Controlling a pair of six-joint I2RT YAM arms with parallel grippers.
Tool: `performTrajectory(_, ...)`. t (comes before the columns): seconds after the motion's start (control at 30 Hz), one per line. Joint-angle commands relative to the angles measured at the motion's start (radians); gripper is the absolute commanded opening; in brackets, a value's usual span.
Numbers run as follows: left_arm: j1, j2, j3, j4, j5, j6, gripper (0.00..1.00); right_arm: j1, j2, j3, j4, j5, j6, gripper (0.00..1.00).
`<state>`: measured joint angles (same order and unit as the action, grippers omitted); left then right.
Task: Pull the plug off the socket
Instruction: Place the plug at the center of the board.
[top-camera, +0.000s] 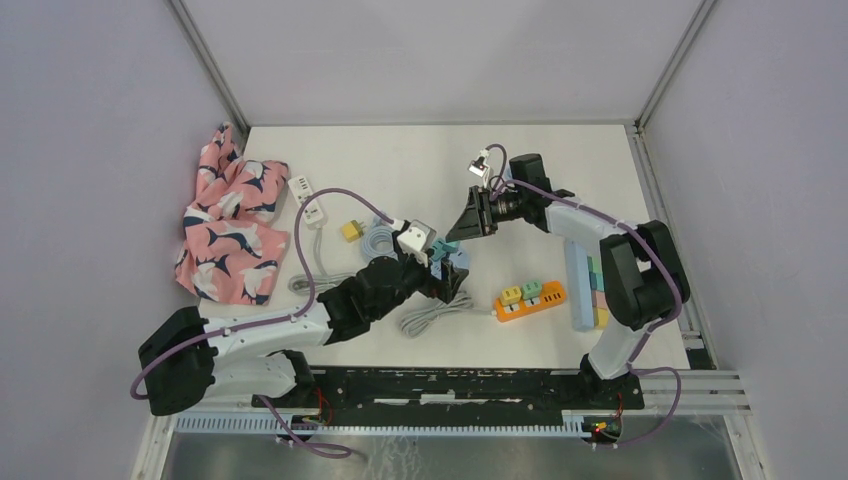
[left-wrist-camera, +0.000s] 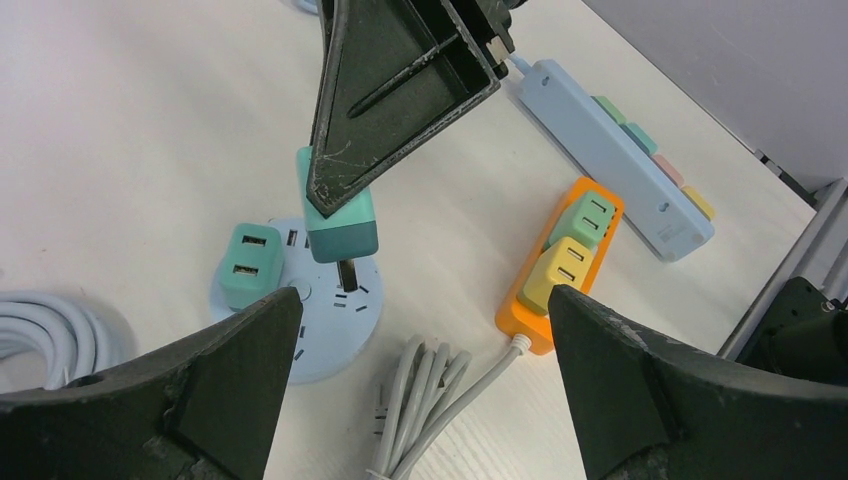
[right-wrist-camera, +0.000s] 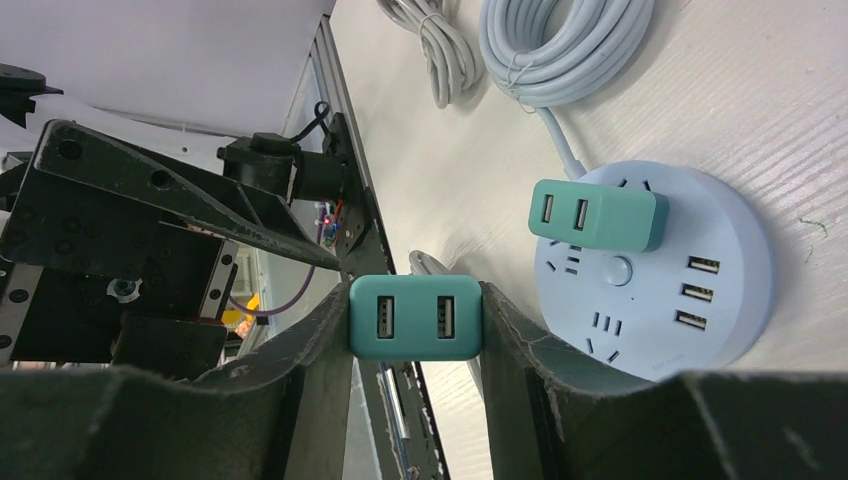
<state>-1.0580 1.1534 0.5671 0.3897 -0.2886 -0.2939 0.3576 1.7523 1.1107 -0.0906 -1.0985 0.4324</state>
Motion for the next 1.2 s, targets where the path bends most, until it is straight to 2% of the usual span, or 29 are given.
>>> performTrajectory(0.0,0.008,0.003,0.065,-0.027,-0.036,0.0,0.99,-0.003,0.014,0.055,0.01,-0.028,0.023,0.02)
performTrajectory(0.3,0.032,0.095,0.257,-0.264,0.006,-0.046,1.0,-0.004,0.074,0.111,-0.093,-0.025,0.061,0.02)
performTrajectory(0.47,0.049,0.147,0.342,-0.386,-0.109,-0.113,0.99,-0.004,0.083,0.118,-0.103,-0.032,0.072,0.02)
performTrajectory(0.53,0.074,0.177,0.374,-0.439,-0.112,-0.144,0.97,-0.004,0.083,0.119,-0.105,-0.032,0.073,0.02)
performTrajectory(0.73,0.109,0.263,0.456,-0.508,-0.094,-0.167,0.87,-0.003,0.082,0.122,-0.106,-0.035,0.072,0.03)
performTrajectory(1.03,0.129,0.347,0.485,-0.489,-0.018,-0.16,0.66,-0.004,0.081,0.122,-0.107,-0.039,0.072,0.03)
performTrajectory(1.1,0.136,0.352,0.487,-0.486,-0.01,-0.16,0.58,-0.004,0.08,0.121,-0.107,-0.041,0.072,0.03)
performTrajectory(1.17,0.143,0.352,0.487,-0.483,-0.005,-0.161,0.43,-0.003,0.081,0.121,-0.107,-0.042,0.072,0.03)
